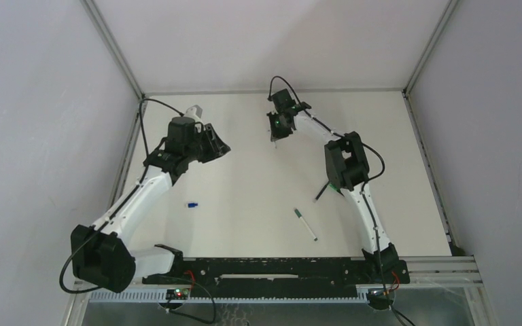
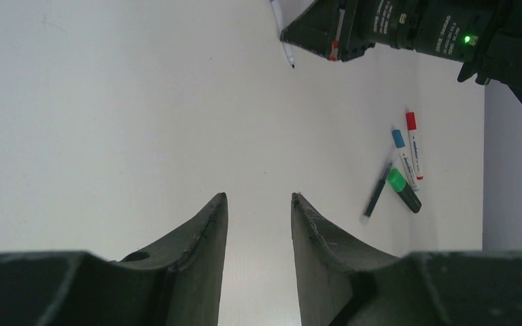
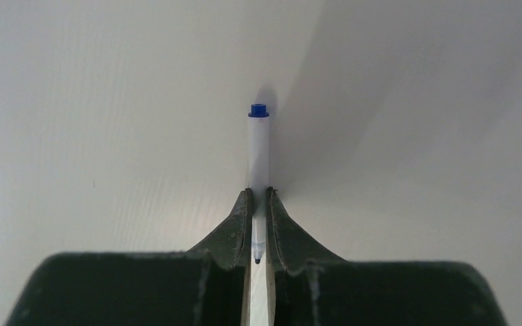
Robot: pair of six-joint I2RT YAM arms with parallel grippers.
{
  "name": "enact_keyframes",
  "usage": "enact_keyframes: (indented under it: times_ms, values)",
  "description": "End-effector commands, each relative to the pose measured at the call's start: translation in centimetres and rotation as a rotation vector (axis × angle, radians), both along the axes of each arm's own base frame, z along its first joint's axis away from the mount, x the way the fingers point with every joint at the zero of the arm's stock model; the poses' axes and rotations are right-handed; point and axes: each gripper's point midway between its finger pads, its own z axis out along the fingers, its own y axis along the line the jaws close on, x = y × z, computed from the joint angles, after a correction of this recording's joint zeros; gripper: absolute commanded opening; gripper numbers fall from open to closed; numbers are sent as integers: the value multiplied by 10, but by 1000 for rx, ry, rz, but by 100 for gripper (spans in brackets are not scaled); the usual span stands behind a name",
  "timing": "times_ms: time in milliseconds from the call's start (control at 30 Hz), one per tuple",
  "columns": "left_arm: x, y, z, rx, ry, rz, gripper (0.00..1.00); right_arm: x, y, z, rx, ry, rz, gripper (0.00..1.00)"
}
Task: Insert the pens into the pen caps
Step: Move the pen to the center of the board.
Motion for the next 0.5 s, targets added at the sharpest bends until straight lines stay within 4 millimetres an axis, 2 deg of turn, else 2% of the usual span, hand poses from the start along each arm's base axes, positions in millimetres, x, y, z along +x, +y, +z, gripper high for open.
enact_keyframes:
  times_ms: [0, 167, 267, 367, 467]
  values:
    - [-17, 6, 7, 4, -56, -33, 44, -50, -5, 6, -53, 64, 68, 11]
    - [-35, 13, 4, -3, -98, -28, 44, -106, -10, 25, -20, 101, 106, 13]
    - [-43, 19, 7, 3, -143, -19, 44, -143, -16, 20, -11, 159, 124, 16]
    - [-50, 25, 16, 7, -203, -12, 46, -167, -16, 23, -4, 172, 142, 19]
    - [-57, 30, 24, 11, -247, -3, 47, -180, -14, 29, 17, 178, 159, 24]
